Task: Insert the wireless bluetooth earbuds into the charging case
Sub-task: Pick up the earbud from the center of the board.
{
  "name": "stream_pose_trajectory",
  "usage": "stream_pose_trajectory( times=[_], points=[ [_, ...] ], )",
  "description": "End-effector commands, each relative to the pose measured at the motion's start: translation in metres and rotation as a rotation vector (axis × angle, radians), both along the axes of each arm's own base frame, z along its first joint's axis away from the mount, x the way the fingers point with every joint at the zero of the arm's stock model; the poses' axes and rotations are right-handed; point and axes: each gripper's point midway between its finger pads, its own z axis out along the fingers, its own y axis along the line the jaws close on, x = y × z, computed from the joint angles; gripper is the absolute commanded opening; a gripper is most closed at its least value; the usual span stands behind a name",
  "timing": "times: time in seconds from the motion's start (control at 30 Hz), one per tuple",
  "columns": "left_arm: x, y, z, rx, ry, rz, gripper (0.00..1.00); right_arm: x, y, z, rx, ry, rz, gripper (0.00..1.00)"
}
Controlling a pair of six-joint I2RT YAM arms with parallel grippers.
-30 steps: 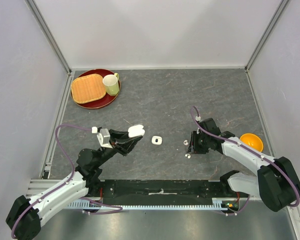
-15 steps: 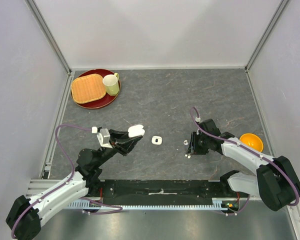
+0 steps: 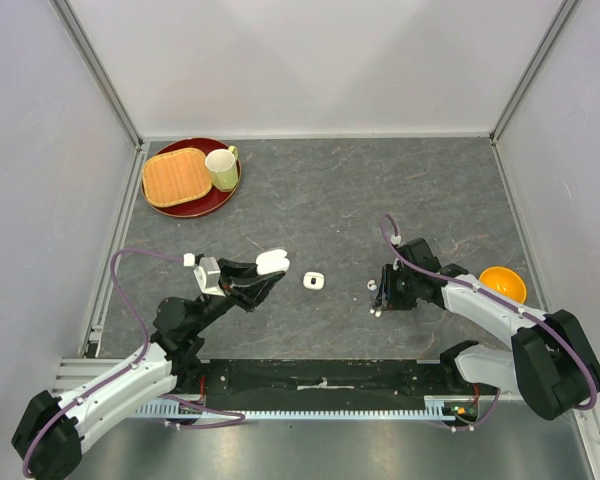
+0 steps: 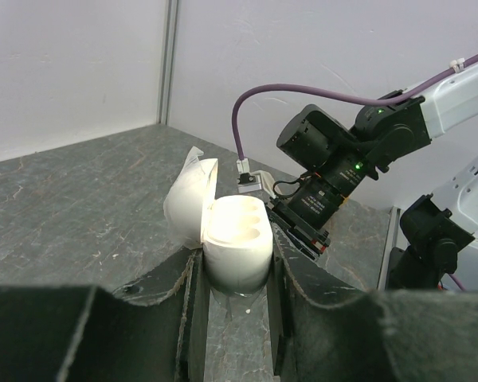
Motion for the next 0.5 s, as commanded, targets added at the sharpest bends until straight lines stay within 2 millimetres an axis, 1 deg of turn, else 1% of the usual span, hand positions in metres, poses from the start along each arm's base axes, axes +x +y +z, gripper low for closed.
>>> stream_pose_trajectory(
  times=[0.0,0.23,0.47],
  points=[
    [-0.0006,0.0023,0.0112,-0.042,-0.01,0.001,0.02,-0.0029,0.004,-0.0018,0.017,0.007,0.007,0.38],
    [-0.0007,0.0022,0.0105,-0.043,-0.006,-0.001,0.02,-0.0071,0.0062,-0.0049,0.033,0.023,0.003,0.36],
    [-0.0012,0.0023,0.011,-0.046,-0.004,-0.002,0.02,-0.0058,0.0084,-0.0038,0.043,0.013,0.004,0.34]
  ],
)
